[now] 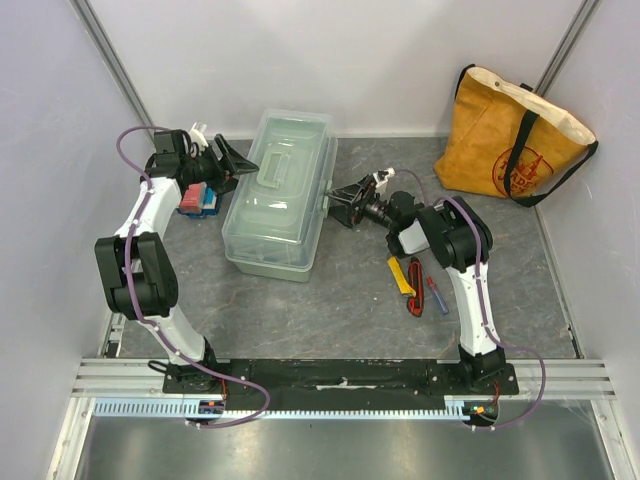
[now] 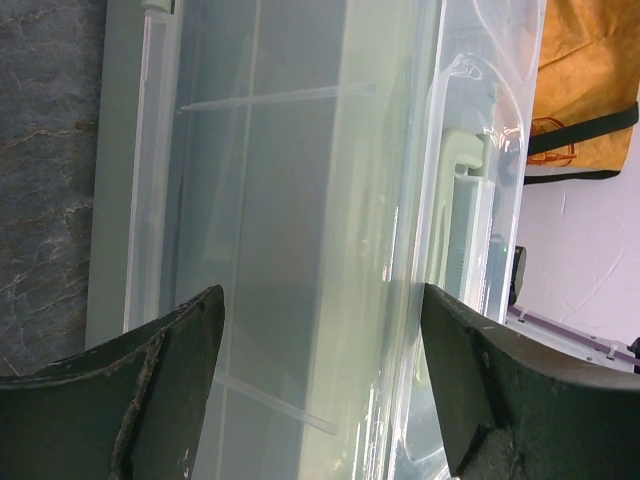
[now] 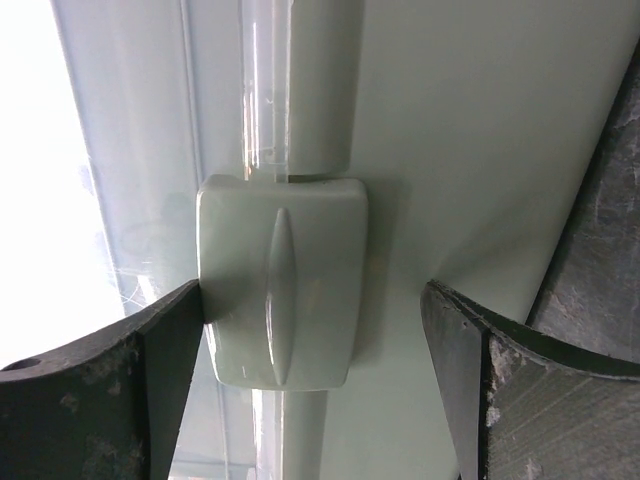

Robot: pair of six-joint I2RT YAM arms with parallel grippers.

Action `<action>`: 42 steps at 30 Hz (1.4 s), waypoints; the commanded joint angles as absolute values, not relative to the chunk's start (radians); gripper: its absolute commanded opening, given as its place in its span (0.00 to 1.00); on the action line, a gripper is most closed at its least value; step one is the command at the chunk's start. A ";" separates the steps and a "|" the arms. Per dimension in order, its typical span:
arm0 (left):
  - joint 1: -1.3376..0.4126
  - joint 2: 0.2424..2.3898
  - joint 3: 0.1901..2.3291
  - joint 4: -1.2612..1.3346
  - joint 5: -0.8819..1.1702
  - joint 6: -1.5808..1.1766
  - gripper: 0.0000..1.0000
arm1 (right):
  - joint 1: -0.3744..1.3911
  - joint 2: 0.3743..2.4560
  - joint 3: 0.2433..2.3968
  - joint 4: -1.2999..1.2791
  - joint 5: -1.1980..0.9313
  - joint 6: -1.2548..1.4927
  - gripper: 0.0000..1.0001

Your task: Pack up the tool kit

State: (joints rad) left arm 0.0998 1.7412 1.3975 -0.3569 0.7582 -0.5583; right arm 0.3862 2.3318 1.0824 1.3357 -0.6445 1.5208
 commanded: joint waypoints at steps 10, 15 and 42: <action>0.023 1.763 1.368 -0.356 0.804 -0.568 0.82 | 0.419 2.260 1.115 1.436 -0.675 1.396 0.74; 0.017 1.763 1.358 -0.356 0.799 -0.566 0.82 | 0.429 2.263 1.140 1.433 -0.680 1.413 0.64; -0.058 1.772 1.407 -0.517 0.557 -0.471 0.79 | 0.451 2.120 1.121 0.988 -0.522 1.177 0.10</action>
